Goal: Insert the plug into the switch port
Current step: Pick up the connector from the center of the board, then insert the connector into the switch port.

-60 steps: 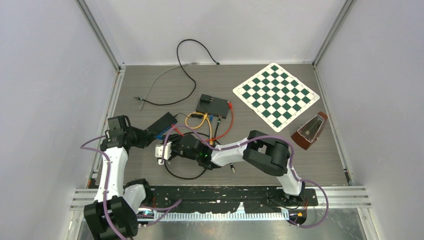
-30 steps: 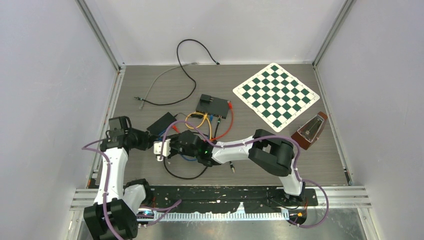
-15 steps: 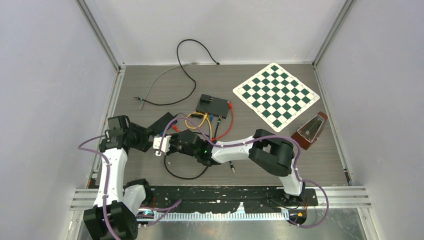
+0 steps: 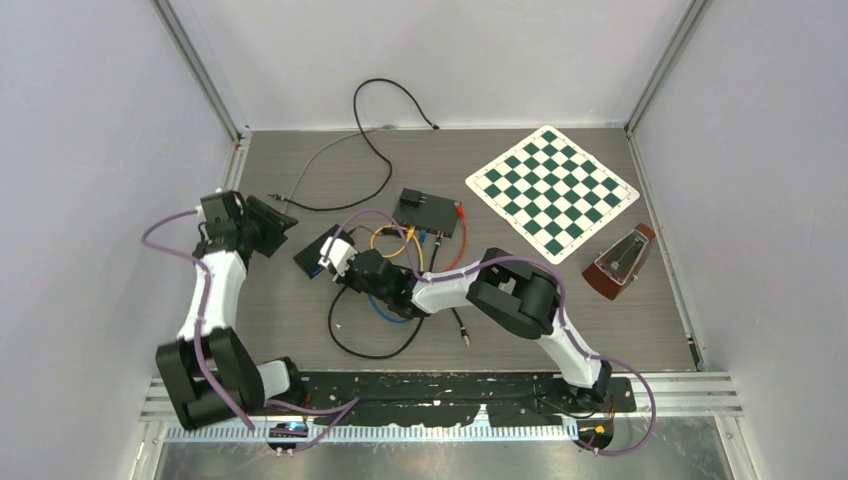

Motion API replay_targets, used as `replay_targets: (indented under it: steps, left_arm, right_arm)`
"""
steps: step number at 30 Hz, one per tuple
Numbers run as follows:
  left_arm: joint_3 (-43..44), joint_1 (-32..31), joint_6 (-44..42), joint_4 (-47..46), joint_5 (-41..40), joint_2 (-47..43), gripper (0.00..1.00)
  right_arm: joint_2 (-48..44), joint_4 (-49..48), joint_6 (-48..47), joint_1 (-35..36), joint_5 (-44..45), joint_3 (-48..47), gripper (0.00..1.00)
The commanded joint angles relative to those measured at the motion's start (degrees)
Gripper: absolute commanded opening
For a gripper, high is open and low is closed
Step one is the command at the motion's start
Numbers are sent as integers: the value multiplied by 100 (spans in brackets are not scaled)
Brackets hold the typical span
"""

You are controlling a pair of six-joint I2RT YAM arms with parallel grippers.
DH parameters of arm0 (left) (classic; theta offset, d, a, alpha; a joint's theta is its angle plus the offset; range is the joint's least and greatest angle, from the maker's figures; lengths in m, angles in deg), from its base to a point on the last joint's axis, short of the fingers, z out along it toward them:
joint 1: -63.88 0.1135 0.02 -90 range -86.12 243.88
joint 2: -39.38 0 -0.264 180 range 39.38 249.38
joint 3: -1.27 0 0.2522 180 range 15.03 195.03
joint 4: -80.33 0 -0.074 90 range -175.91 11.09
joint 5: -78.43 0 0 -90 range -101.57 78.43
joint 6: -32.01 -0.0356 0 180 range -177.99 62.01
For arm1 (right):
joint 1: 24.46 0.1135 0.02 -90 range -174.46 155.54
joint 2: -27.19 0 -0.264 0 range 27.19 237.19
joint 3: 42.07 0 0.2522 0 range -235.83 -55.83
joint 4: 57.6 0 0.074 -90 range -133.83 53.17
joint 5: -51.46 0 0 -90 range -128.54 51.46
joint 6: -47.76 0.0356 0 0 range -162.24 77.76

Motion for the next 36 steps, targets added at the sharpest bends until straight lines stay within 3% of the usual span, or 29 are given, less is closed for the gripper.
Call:
replay_targets:
  steps: [1,7,14,23,36]
  left_arm:
    - [742,55,-762,-622,296,987,49]
    - [1540,65,-1182,-37,863,2486,45]
    - [1810,73,-1464,224,1177,3423,42]
    - [1979,73,-1954,729,1292,3844,38]
    - [1880,73,-1979,712,1780,3957,32]
  right_arm:
    - [278,339,815,-20,282,-626,5]
    - [578,393,1122,-47,356,-862,5]
    - [807,567,1296,-83,513,-1079,5]
    - [910,49,1497,-92,675,-926,5]
    - [843,-909,1523,-101,459,-459,5]
